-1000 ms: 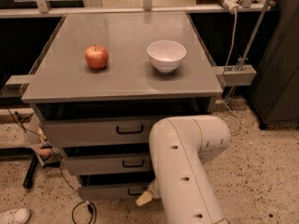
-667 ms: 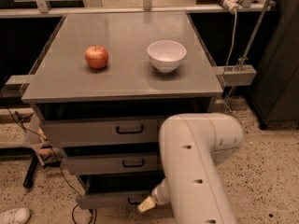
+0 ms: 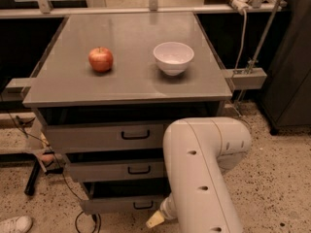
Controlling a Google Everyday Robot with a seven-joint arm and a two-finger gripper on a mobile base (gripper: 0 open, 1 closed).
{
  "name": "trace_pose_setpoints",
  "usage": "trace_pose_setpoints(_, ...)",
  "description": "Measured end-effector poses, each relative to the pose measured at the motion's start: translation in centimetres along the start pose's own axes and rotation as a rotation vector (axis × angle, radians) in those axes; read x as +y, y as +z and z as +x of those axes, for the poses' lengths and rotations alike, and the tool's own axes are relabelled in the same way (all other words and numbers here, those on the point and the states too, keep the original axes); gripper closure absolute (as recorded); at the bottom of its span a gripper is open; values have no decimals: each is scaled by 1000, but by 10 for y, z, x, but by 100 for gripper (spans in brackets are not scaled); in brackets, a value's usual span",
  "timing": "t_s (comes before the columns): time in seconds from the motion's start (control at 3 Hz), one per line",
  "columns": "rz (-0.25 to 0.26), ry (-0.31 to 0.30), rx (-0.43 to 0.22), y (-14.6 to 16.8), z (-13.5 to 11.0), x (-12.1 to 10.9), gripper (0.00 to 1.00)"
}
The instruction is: Open bottom drawer
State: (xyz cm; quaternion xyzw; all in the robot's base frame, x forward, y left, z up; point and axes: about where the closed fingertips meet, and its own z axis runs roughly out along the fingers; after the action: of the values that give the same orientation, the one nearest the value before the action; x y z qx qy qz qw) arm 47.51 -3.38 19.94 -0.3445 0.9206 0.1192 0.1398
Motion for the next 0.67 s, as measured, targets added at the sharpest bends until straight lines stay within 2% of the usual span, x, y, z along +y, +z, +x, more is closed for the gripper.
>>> trace_pose_setpoints(0.33,39,-15,-41,0,-26,-19,0)
trace_pose_setpoints(0.67,106,6,-129,-11,-72,-60,0)
